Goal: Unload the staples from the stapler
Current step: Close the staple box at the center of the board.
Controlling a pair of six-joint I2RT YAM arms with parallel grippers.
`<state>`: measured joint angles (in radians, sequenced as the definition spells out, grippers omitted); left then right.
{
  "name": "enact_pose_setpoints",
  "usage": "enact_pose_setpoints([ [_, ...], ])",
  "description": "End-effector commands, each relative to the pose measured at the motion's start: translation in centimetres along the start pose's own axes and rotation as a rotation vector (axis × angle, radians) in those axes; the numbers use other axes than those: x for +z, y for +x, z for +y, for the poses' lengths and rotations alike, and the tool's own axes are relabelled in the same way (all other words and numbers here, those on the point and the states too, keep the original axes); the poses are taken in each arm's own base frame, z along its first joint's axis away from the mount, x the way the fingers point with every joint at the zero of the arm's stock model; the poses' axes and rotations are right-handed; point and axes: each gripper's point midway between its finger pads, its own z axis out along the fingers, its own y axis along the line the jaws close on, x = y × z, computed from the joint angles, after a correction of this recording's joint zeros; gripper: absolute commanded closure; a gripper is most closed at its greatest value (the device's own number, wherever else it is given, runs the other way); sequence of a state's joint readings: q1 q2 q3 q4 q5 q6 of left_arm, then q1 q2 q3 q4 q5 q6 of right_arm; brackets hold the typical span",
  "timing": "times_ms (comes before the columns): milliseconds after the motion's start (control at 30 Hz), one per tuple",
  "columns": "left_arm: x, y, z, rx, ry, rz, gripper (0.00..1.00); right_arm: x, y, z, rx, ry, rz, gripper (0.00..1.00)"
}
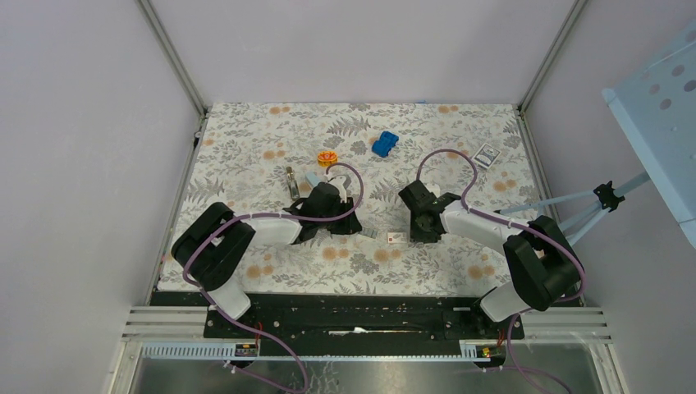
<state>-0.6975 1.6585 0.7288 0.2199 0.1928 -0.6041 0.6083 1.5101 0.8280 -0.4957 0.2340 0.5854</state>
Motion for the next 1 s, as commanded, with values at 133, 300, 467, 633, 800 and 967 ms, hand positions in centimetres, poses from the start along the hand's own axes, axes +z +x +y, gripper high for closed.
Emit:
enact_pose_setpoints([
  [133, 0.4, -1.2, -1.0, 0.011, 0.035, -0.05, 0.72, 0.0, 0.0, 0.2, 0.01, -0.005, 0.006, 0.67],
  [300, 0.4, -0.8, -1.1, 0.017, 0.039, -0.039, 0.74, 0.1, 0.1, 0.5, 0.005, -0.021, 0.019, 0.67],
  [467, 0.7, -0.7, -0.8, 0.014, 0.026, -0.038, 0.75, 0.2, 0.4, 1.2, -0.005, -0.051, 0.04, 0.68],
  [633, 0.7, -0.6, -0.3, 0.019, 0.0, -0.036, 0.77, 0.2, 0.4, 1.1, -0.002, -0.051, 0.038, 0.68],
  [800, 1.0, -0.3, -0.2, 0.021, -0.003, -0.027, 0.79, 0.5, 0.5, 1.4, -0.008, -0.055, 0.048, 0.68],
  [967, 1.0, -0.1, -0.5, 0.027, 0.001, -0.022, 0.81, 0.4, 0.3, 1.6, -0.006, -0.068, 0.043, 0.68],
])
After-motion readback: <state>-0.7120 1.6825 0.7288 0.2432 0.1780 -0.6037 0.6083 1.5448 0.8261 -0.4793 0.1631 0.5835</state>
